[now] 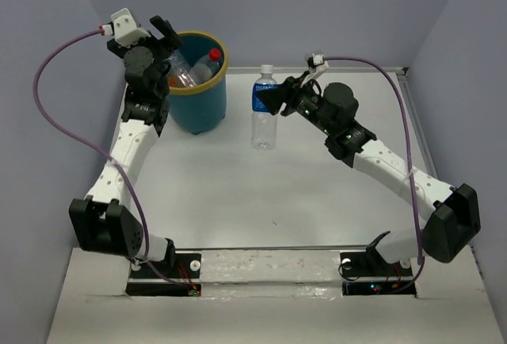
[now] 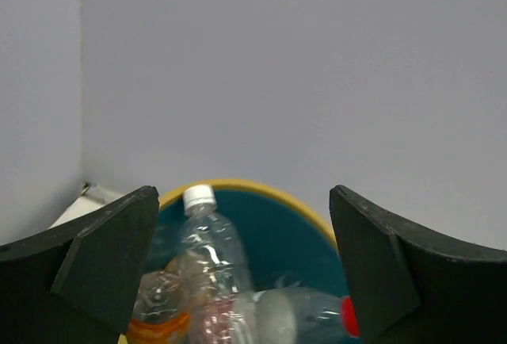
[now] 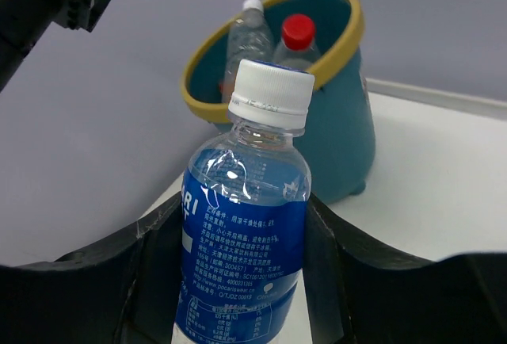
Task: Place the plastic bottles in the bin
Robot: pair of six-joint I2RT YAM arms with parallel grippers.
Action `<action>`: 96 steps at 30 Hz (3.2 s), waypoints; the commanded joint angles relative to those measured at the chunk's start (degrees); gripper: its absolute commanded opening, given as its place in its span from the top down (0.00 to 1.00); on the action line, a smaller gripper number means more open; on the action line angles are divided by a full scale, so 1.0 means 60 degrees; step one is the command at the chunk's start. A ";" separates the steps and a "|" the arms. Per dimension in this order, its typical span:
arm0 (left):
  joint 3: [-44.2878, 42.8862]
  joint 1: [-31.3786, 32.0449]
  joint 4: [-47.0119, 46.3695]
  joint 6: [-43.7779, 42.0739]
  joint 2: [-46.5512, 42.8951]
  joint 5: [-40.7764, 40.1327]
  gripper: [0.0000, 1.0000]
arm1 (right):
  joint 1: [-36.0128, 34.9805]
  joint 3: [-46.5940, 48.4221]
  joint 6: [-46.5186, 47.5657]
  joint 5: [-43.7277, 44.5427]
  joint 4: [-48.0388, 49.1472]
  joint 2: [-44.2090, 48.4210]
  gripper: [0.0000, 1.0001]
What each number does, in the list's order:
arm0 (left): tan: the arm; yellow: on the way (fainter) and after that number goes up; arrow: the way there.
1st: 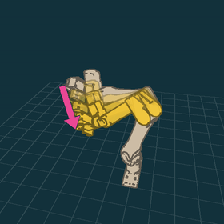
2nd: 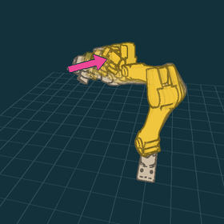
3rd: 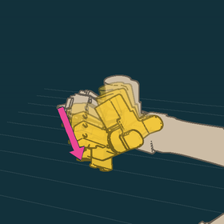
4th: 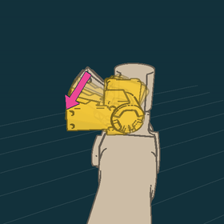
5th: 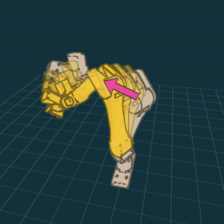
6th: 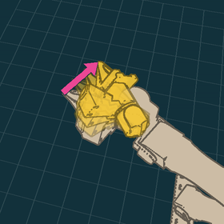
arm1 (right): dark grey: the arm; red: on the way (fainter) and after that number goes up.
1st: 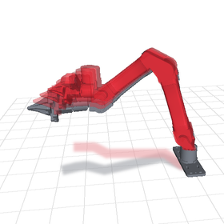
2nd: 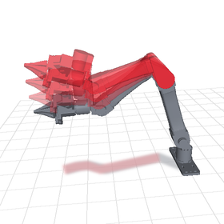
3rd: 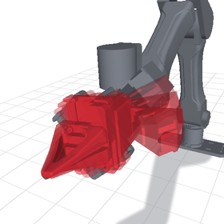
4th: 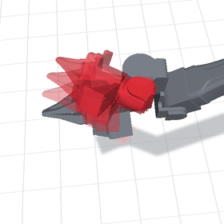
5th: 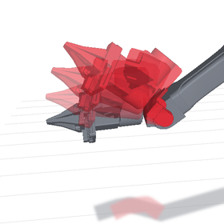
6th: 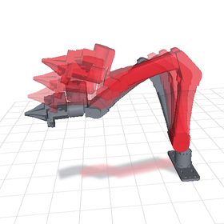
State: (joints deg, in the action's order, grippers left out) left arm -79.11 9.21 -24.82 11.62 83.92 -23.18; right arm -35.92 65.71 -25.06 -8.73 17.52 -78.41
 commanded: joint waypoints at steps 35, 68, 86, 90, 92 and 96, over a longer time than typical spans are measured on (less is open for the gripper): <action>0.6637 0.1540 0.6465 0.2004 -0.9928 0.1374 0.01 | -0.1996 1.2576 0.6446 0.2964 0.3906 -1.1263 0.62; 0.6579 0.0911 0.6495 0.2092 -1.0105 0.1358 0.01 | -0.2187 0.8121 0.3020 0.3156 0.1769 -0.6987 0.02; 0.6623 0.0516 0.6378 0.1975 -1.0207 0.1724 0.01 | -0.2187 0.1884 0.2038 0.2758 0.1738 -0.1803 0.00; 0.6696 0.0457 0.6261 0.1902 -1.0237 0.2075 0.01 | -0.2187 -0.0398 0.1760 0.3300 0.1680 -0.0411 0.00; 0.6725 0.0442 0.6144 0.1858 -1.0266 0.2499 0.01 | -0.2187 -0.1424 0.1498 0.3491 0.1433 0.0392 0.00; 0.6769 0.0442 0.5749 0.1915 -1.0427 0.3846 0.01 | -0.2187 -0.3050 0.0472 0.3346 0.0714 0.1860 0.00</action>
State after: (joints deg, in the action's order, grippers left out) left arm -38.92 12.25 14.70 23.88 22.79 -8.86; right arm -48.80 56.31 -15.38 10.31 24.62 -75.57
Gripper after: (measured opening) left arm 0.989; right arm 0.994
